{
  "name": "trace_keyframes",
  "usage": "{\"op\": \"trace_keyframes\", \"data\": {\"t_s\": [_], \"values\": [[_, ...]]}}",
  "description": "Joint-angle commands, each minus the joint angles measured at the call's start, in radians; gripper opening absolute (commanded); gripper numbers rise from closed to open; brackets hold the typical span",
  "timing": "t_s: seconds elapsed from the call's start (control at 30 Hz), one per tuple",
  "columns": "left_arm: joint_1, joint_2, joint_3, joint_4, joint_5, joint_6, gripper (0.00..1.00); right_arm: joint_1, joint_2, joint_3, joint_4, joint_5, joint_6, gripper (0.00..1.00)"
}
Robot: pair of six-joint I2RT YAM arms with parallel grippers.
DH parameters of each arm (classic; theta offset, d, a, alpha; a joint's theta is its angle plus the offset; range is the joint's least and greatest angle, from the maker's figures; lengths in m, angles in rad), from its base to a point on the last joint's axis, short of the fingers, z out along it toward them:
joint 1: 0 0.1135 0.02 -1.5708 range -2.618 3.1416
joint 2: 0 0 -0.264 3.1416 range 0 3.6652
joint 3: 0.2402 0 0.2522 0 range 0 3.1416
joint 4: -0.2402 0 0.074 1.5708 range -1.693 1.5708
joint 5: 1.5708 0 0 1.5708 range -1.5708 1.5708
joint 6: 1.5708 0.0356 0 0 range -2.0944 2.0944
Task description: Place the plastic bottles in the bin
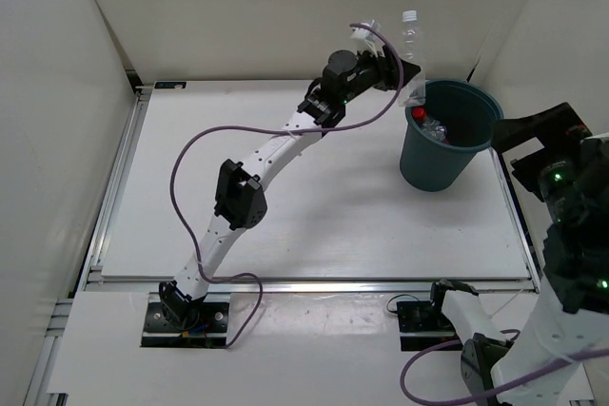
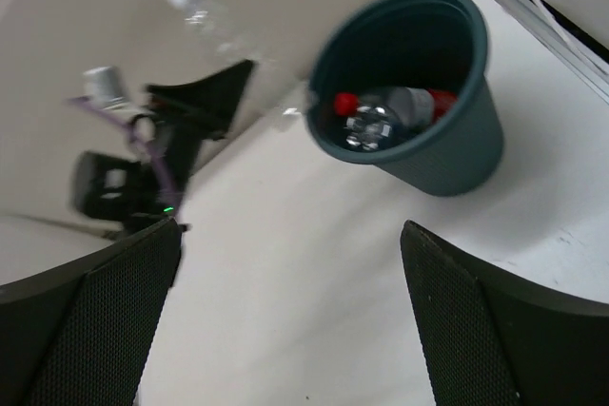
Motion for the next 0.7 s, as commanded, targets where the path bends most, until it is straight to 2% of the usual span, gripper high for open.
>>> {"op": "trace_keyframes", "data": {"t_s": [0.0,0.33,0.4,0.47,0.67], "values": [[-0.073,-0.034,0.011,0.063,-0.047,0.068,0.56,-0.006,0.020,0.106,-0.023,-0.123,-0.065,1.00],[-0.162,0.029,0.019,0.063,-0.090,0.044,0.57,-0.006,0.032,0.106,-0.023,-0.220,-0.135,1.00],[-0.188,0.029,0.008,0.063,-0.090,0.044,0.73,-0.006,0.032,0.118,-0.033,-0.211,-0.158,1.00],[-0.202,0.029,0.008,0.054,-0.077,0.059,1.00,-0.006,0.023,0.118,-0.043,-0.200,-0.168,1.00],[-0.170,-0.037,-0.030,-0.003,-0.077,0.116,1.00,-0.006,0.005,0.032,-0.029,-0.199,-0.136,1.00]]}}
